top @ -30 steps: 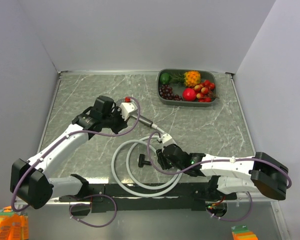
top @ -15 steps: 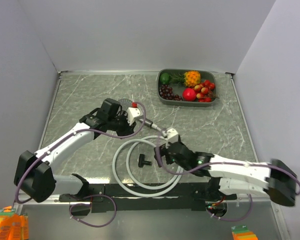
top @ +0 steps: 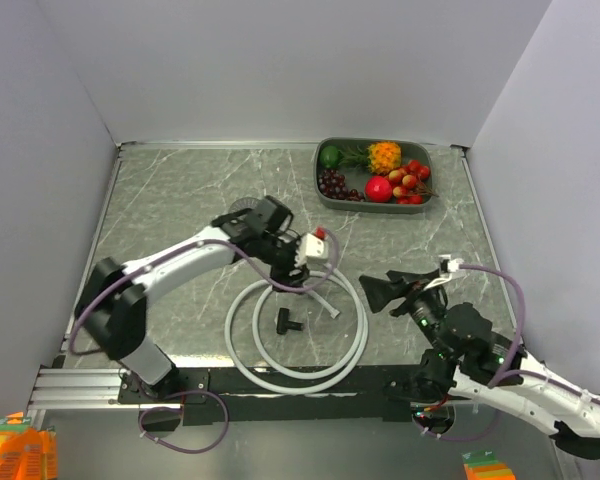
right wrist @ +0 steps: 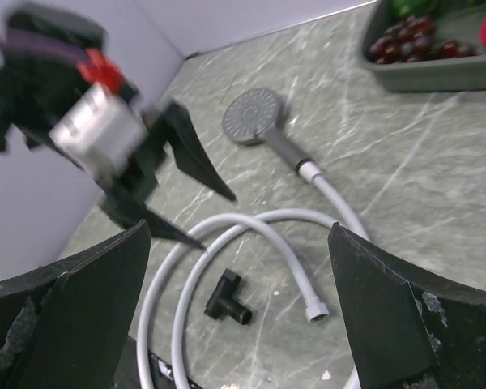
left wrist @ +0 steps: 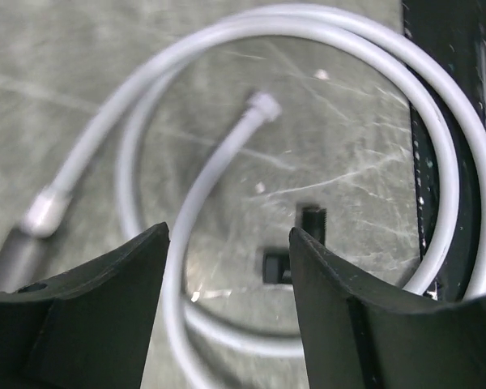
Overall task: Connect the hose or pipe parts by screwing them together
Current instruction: Pick up the pipeline from the center of the board.
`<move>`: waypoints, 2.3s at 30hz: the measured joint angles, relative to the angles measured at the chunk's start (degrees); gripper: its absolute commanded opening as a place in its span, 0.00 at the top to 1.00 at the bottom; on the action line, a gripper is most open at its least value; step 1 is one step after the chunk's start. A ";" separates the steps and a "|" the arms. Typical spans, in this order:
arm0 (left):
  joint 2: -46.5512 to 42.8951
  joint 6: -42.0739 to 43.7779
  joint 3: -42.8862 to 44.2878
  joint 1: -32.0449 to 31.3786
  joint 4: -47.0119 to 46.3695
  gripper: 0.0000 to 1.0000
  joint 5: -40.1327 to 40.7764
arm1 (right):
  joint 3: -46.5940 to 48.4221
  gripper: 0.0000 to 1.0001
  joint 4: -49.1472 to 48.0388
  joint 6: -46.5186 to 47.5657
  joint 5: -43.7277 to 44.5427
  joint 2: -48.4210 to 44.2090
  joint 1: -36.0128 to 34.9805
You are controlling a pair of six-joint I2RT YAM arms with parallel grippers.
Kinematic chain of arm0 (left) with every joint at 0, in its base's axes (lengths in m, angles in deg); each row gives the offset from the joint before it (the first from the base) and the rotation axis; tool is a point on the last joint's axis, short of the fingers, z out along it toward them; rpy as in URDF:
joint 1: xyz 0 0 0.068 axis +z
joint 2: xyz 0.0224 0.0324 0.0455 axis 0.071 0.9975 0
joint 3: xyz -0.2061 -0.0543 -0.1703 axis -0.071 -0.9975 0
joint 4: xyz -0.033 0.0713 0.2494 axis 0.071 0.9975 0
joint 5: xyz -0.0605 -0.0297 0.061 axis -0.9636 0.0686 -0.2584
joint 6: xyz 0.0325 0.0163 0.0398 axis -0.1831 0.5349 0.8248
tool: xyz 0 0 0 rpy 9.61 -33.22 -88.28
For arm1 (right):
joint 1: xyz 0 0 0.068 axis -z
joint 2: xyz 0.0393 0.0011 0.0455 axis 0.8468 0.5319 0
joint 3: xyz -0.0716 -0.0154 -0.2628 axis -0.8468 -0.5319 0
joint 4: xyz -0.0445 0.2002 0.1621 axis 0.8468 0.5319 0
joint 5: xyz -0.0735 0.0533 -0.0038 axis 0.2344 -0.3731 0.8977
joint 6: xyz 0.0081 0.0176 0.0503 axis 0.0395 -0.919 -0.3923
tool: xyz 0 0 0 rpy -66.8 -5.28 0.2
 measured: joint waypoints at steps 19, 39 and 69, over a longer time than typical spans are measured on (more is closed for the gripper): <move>17.40 12.13 6.34 -10.14 -1.92 0.36 1.09 | 12.52 0.01 14.32 -3.78 -5.53 18.10 13.53; 20.48 11.21 2.43 -11.08 -9.66 0.41 0.98 | 8.94 0.00 1.60 -3.13 -47.12 27.65 48.59; 22.49 12.90 2.82 -12.68 -11.43 0.43 1.79 | 6.56 0.02 -3.96 -2.32 -57.64 34.56 60.78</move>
